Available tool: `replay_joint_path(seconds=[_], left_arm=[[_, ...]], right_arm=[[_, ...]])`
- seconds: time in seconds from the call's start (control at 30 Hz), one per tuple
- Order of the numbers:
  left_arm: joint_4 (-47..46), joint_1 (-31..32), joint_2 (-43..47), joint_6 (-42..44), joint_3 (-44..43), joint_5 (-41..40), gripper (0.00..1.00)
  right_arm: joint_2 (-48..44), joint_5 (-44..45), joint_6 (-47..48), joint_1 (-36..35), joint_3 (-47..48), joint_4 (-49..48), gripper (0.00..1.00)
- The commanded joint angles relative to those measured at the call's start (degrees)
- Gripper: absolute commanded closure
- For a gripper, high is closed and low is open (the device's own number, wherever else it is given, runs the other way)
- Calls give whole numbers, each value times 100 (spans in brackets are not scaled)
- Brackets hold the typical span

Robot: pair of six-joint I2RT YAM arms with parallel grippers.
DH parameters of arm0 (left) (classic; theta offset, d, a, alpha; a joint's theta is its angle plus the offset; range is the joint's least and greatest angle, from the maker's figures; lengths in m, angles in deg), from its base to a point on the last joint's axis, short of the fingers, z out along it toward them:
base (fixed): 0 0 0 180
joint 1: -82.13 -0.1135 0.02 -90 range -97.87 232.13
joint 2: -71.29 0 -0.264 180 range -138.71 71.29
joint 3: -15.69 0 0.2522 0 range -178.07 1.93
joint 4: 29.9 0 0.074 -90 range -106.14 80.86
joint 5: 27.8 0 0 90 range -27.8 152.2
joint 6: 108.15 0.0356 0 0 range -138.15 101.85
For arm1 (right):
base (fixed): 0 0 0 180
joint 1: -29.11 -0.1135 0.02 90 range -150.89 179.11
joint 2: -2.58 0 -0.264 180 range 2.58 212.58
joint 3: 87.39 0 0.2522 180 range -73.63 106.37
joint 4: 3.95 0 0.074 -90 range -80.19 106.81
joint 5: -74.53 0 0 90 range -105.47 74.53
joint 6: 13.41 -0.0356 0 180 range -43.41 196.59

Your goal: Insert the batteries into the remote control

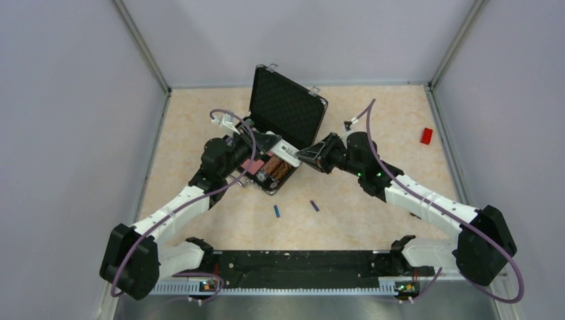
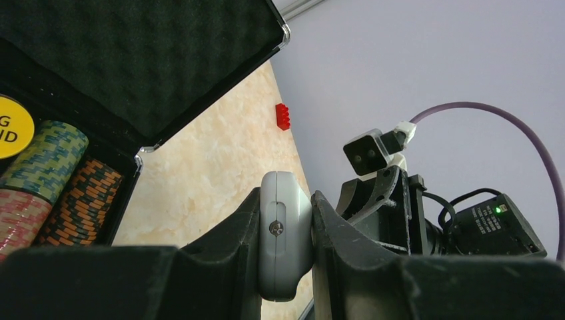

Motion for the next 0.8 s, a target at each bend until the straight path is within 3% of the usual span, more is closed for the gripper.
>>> replay_joint_path(seconds=[0.0,0.47,0.6,0.77], left_arm=[[-609,48,72,-376,-36,341,100],[-1185,57,-294,-1006,-6,947,100],[-954,60,-296,-876,38,872,100],[-423,60,-132,-436,64,502,100]], right_arm=[[110,-168,-193,-60,-283,-754,77],[381,-560,-356,-58,-739,-3070,80],[412,-549,-314,-58,-665,-3039,80],[154,-349,-129,-58,-464,-2079,79]])
